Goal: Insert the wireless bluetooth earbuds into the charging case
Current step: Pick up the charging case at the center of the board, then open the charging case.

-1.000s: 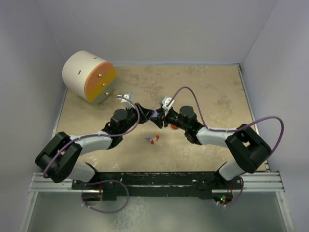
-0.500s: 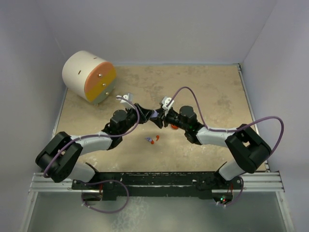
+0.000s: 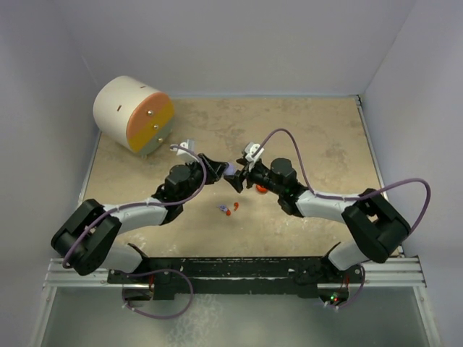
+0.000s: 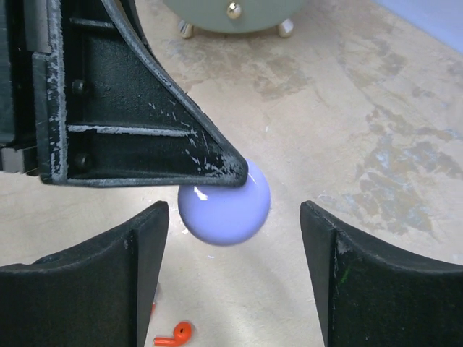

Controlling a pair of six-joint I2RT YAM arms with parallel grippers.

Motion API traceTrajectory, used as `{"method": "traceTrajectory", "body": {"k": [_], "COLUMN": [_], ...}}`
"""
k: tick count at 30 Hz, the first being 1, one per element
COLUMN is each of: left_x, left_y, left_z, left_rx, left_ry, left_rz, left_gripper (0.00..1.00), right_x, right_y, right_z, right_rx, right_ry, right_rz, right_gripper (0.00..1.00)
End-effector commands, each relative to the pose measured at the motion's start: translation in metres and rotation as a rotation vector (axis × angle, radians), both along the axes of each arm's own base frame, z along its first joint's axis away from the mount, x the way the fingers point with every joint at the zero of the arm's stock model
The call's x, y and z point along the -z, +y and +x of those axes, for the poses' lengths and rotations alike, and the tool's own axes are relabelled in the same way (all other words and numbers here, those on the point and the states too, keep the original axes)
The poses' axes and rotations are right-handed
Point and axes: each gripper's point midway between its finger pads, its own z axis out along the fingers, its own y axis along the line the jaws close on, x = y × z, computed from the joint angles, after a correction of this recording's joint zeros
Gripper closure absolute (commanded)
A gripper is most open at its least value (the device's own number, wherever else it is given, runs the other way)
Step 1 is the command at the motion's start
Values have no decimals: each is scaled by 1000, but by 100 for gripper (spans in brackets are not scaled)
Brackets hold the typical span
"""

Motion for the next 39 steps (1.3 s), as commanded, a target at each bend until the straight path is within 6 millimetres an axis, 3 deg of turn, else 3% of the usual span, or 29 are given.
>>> {"method": "traceTrajectory", "body": {"k": [1, 4, 7, 12, 24, 39], "left_x": [-19, -18, -16, -16, -23, -29], "left_y": [19, 26, 28, 27, 21, 23], "left_z": [10, 13, 13, 14, 11, 9], "left_rx": [-117, -153, -157, -156, -127, -128], "left_ry": [-16, -1, 6, 11, 5, -2], "left_rz": [-49, -48, -54, -70, -102, -134], "left_gripper": [100, 100, 100, 100, 100, 100], "right_x": [-49, -68, -77, -81, -53, -9], "right_y": [-14, -30, -41, -40, -24, -9], "right_z": [-3, -10, -5, 11, 36, 45], "right_rx": [77, 130, 207, 276, 317, 307], "right_ry": [-53, -59, -38, 17, 108, 196], "right_rz": [122, 185, 201, 180, 137, 81], "right_gripper": [18, 1, 0, 0, 0, 0]}}
